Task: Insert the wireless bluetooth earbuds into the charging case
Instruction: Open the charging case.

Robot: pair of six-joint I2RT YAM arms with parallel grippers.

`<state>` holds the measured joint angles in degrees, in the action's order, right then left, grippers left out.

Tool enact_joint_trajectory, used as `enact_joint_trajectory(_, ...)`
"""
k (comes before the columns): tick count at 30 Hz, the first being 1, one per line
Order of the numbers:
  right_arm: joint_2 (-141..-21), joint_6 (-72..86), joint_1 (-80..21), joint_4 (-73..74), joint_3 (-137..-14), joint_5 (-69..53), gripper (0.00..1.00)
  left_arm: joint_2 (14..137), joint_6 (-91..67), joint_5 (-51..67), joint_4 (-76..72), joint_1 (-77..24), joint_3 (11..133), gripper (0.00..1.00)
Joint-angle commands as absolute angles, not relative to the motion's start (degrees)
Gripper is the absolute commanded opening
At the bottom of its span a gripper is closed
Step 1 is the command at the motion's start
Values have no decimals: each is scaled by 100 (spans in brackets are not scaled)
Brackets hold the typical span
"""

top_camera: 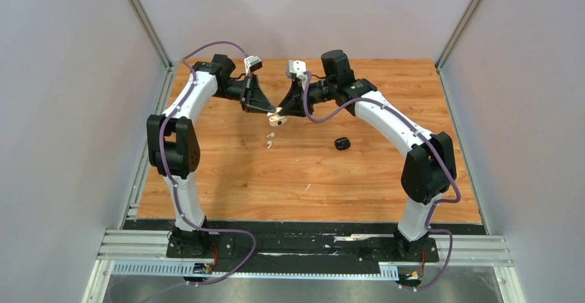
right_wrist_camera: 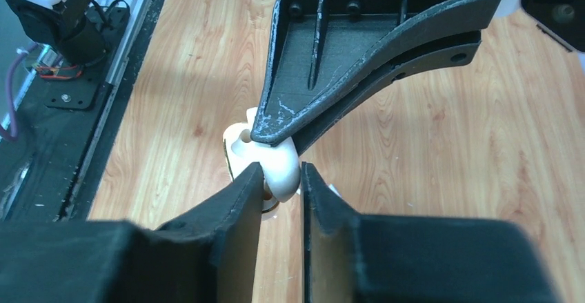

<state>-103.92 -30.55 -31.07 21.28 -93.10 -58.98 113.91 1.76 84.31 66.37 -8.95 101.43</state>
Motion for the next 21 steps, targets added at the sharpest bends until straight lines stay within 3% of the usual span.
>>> enact_joint_trajectory(1,-10430,-3244,-3105,1931,-9333,-5976,13,11013,124,8751,6672,-905,10134,0)
enact_joint_trajectory(2,-10432,-3243,-3103,1934,-9342,-5989,7,11013,130,8703,6669,-905,10134,0)
enact_joint_trajectory(4,-10433,-3251,-3105,1936,-9338,-6009,0,10996,158,8460,6643,-905,10176,13)
enact_joint_trajectory(7,-10416,-3243,-3100,1948,-9324,-5988,0,10890,470,7780,6686,-906,10371,40)
enact_joint_trajectory(11,-10430,-3216,-3094,2011,-9299,-6001,0,10539,925,6809,6434,-907,10758,54)
enact_joint_trajectory(17,-10501,-3049,-3098,2133,-9311,-6105,0,9560,1128,6173,4711,-910,10010,65)
enact_joint_trajectory(21,-10488,-3030,-3094,2151,-9327,-6108,0,9748,1631,6102,5457,-1050,10208,64)
